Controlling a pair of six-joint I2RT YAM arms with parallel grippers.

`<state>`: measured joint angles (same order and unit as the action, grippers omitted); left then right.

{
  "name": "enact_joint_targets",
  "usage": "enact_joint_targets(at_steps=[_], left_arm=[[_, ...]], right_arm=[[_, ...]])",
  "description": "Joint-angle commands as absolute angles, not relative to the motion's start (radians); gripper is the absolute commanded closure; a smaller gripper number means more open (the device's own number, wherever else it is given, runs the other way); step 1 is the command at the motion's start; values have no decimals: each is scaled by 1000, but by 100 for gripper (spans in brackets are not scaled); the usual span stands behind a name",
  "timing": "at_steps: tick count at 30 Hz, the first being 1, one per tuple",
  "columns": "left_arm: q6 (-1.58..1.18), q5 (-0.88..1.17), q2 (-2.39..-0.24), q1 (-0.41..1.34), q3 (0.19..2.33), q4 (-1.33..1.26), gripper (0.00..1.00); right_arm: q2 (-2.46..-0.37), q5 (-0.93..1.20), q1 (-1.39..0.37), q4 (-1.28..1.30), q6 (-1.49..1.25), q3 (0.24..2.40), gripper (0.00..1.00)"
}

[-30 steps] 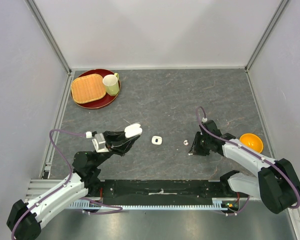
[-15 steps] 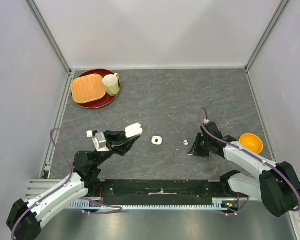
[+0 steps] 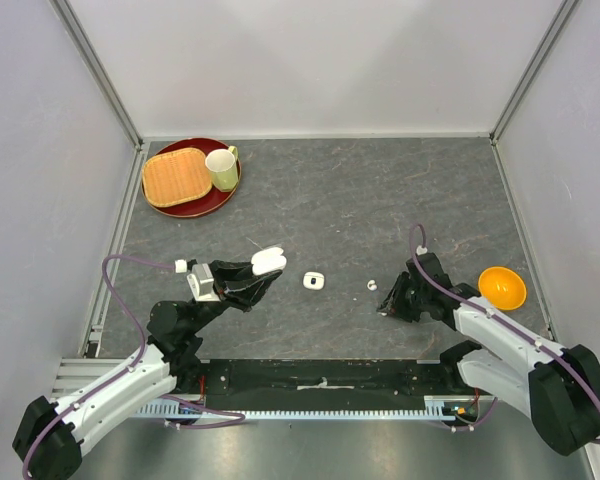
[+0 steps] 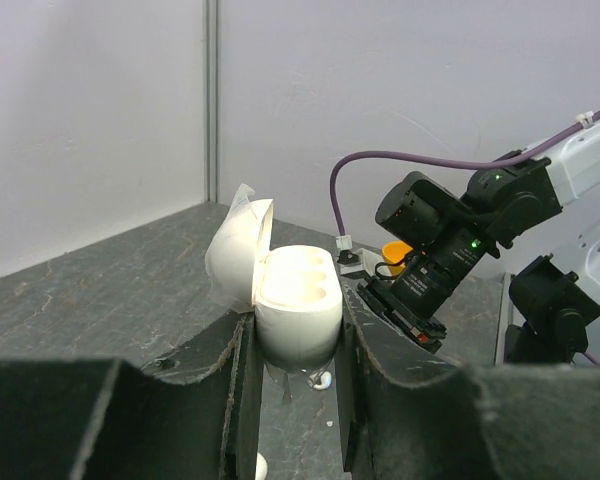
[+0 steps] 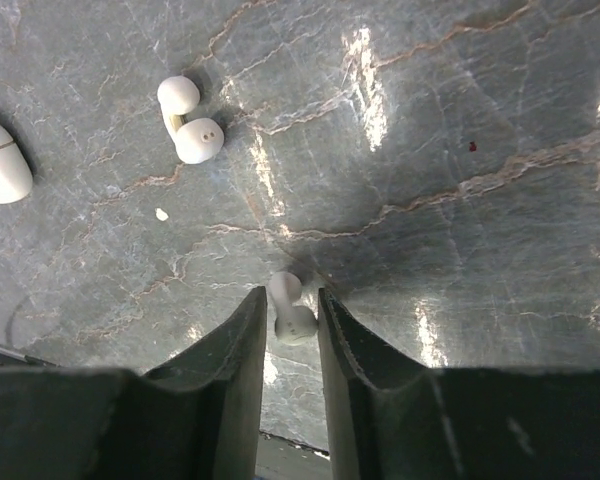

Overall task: Insert the wireless bluetooth earbuds into the charging case
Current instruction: Adjust the earbud at the center of the board.

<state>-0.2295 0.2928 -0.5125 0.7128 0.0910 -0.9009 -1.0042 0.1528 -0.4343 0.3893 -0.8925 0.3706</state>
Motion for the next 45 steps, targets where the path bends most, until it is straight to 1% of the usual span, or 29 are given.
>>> enact_joint_targets(at_steps=[1, 10, 13, 16, 17, 18, 23, 31, 37, 45], left_arm=[[-258, 282, -518, 709, 87, -937, 98], [-268, 287, -534, 710, 91, -943, 98], [-273, 285, -531, 710, 91, -943, 98], [-273, 284, -525, 709, 91, -940, 98], [-273, 284, -525, 710, 91, -940, 98], [-273, 284, -525, 709, 91, -937, 98], [-273, 282, -535, 710, 91, -939, 98], [-273, 284, -549, 709, 89, -954, 98], [-270, 282, -537, 709, 87, -945, 98], [-268, 278, -525, 710, 84, -934, 98]], right_arm=[[-983, 152, -433, 383, -930, 357, 64], [-997, 133, -431, 385, -908, 377, 57], [-993, 147, -431, 397, -917, 374, 53], [-960, 138, -433, 432, -928, 362, 48], [-950, 135, -433, 442, -930, 361, 44], [-939, 126, -433, 465, -933, 359, 42], [-877, 109, -433, 521, -933, 368, 40], [-856, 12, -433, 578, -881, 426, 42], [-937, -20, -433, 534, -813, 469, 53], [-994, -26, -433, 497, -762, 483, 56]])
